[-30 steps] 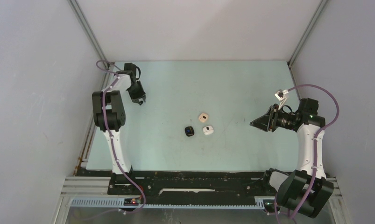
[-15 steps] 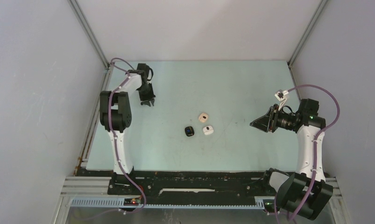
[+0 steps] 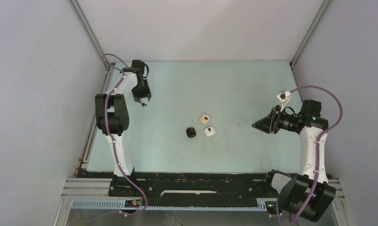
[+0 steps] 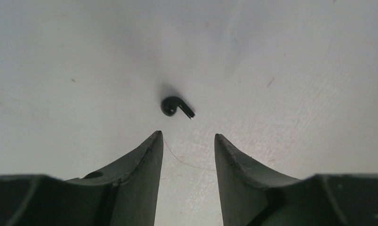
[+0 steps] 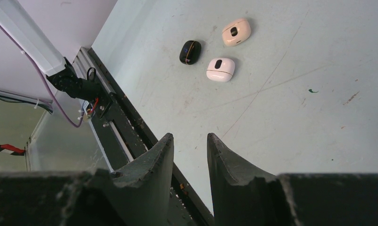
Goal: Insert the wireless bluetooth earbuds into the charging case
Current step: Move the earbud to the center of the board.
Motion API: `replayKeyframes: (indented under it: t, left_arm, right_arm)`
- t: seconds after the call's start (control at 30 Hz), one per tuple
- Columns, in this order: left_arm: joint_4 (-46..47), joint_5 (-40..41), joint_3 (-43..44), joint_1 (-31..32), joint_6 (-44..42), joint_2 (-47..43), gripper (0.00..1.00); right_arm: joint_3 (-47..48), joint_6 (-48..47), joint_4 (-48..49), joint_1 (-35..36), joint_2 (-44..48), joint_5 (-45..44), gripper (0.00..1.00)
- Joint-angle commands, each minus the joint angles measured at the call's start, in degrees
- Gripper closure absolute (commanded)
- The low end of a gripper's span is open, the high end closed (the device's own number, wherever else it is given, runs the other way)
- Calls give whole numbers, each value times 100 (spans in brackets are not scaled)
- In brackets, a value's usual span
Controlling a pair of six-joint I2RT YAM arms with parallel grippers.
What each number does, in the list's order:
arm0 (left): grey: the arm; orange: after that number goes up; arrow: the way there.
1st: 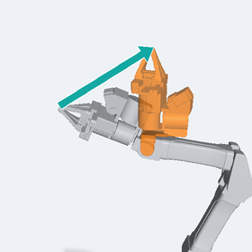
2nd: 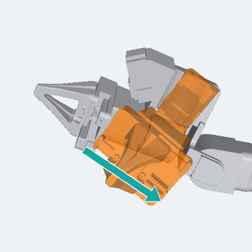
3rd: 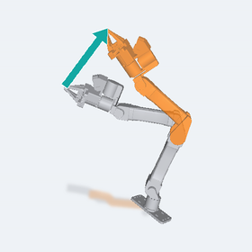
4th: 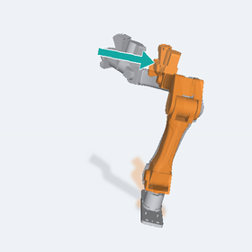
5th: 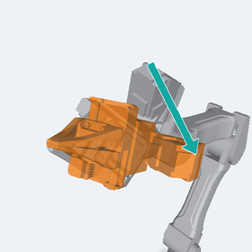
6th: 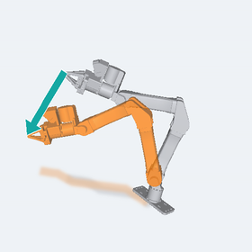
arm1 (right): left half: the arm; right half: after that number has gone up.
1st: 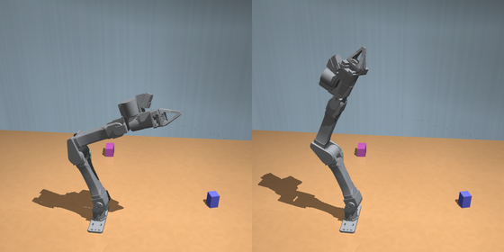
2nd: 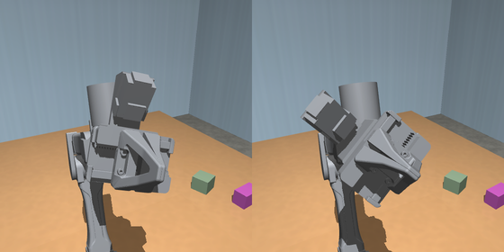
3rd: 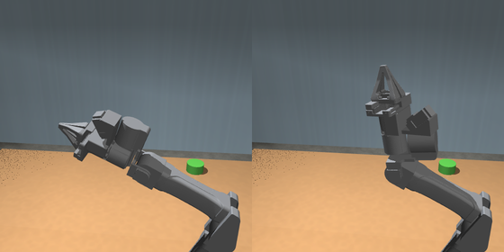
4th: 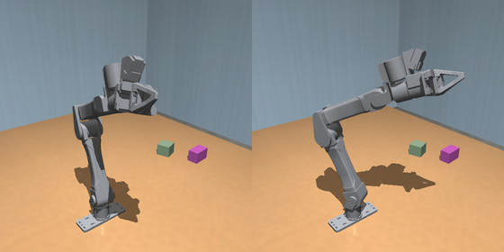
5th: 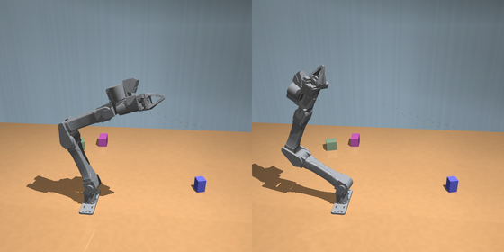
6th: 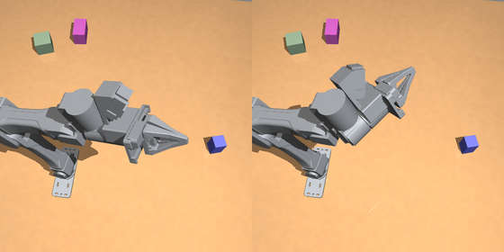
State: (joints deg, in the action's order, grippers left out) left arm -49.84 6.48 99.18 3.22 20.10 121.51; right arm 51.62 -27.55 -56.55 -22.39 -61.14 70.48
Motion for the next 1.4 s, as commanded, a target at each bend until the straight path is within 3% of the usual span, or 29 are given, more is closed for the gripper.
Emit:
replayKeyframes:
  t: [0.0, 0.37, 1.37]
  left_arm:
    - [-42, 356, 533, -76, 47, 207, 50]
    - [-621, 259, 1495, -191, -129, 929, 61]
    - [-1280, -279, 1698, -305, -425, 1193, 69]
  right_arm:
    - [226, -86, -40, -37, 37, 35, 65]
    - [224, -105, -57, -46, -83, -11, 65]
    - [223, -154, -93, -55, -101, -43, 65]
